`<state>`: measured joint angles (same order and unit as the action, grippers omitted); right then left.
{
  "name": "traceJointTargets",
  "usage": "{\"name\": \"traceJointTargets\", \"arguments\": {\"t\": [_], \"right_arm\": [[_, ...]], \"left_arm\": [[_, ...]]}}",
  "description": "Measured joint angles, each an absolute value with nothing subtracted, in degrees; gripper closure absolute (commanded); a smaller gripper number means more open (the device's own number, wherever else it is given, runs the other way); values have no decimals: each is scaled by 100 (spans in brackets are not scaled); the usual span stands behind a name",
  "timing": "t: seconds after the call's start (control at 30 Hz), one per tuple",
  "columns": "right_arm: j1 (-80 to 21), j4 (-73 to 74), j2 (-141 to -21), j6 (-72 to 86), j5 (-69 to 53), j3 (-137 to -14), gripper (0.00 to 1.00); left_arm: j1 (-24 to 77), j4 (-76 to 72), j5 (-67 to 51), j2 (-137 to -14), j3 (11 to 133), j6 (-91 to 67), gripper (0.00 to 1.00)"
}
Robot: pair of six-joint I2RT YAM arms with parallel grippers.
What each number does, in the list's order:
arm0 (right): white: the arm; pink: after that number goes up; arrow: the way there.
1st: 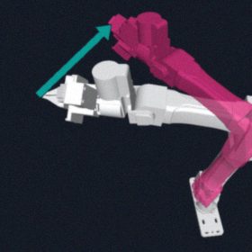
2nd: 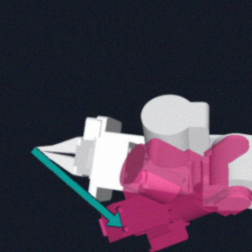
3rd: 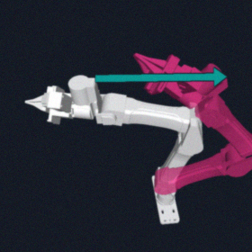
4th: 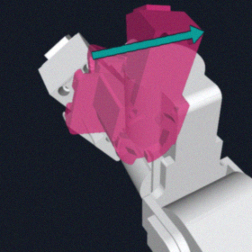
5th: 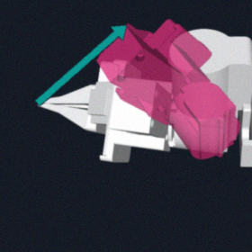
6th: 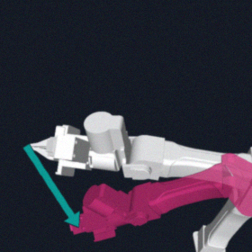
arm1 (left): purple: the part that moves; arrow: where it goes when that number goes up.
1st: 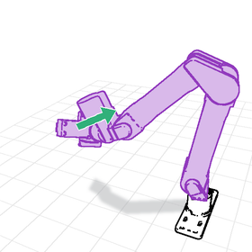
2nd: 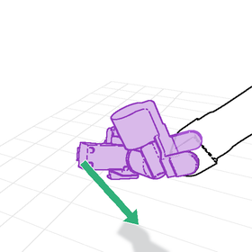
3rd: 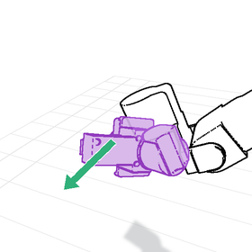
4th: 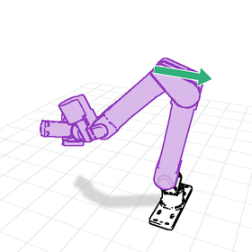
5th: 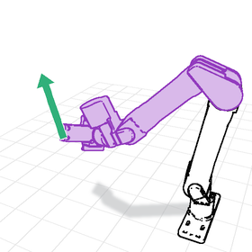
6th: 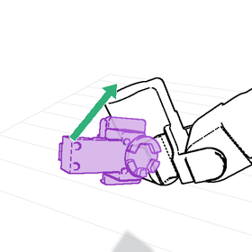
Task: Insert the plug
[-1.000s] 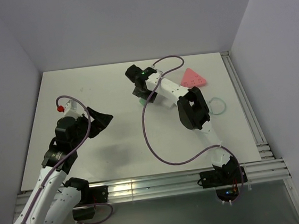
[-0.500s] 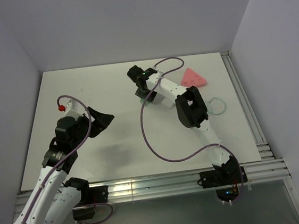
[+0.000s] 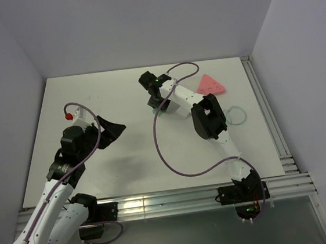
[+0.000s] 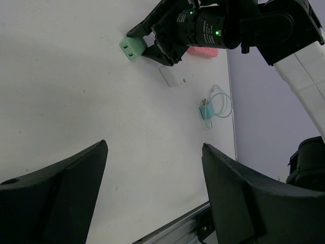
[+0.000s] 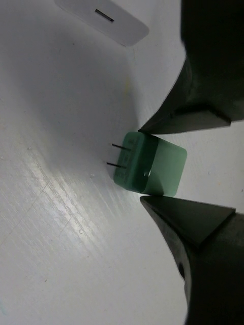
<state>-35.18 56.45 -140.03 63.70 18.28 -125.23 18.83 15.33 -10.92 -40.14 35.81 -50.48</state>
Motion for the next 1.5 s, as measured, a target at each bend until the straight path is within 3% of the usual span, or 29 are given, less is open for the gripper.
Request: {"name": "traceJointTargets", "arguments": {"t": [0.07,0.1,0.3,0.57,0.8,0.93,1.23,1.5], "right_arm": [[-3516,5631,-14003,6281,1778,-12521,63],[-3511,5605,-14003,6239,1741,-12521,78],[-3439,5205,-13893,5948,1378,-12283,100],[-3258,4110,-12820,5363,222,-10617,100],[-2860,2738,-10772,4906,-2049,-8591,100],[-2606,1925,-9867,4744,-3352,-7636,100],[-2665,556,-7881,5037,-5664,-5450,100],[-2877,169,-5994,5227,-6729,-5002,100]], "left_arm": [[1883,1514,-1118,-4038,3581,-5048,19],[1883,1503,-1133,-4047,3581,-5048,19],[1883,1455,-1177,-4056,3579,-5043,20],[1883,1413,-1411,-4123,3581,-5000,23],[1883,840,-2276,-4108,3581,-4873,22],[1896,143,-2934,-3992,3581,-4882,27],[2003,-1450,-4270,-3183,3461,-4904,25],[2921,-2504,-5196,-3479,3594,-4600,19]]}}
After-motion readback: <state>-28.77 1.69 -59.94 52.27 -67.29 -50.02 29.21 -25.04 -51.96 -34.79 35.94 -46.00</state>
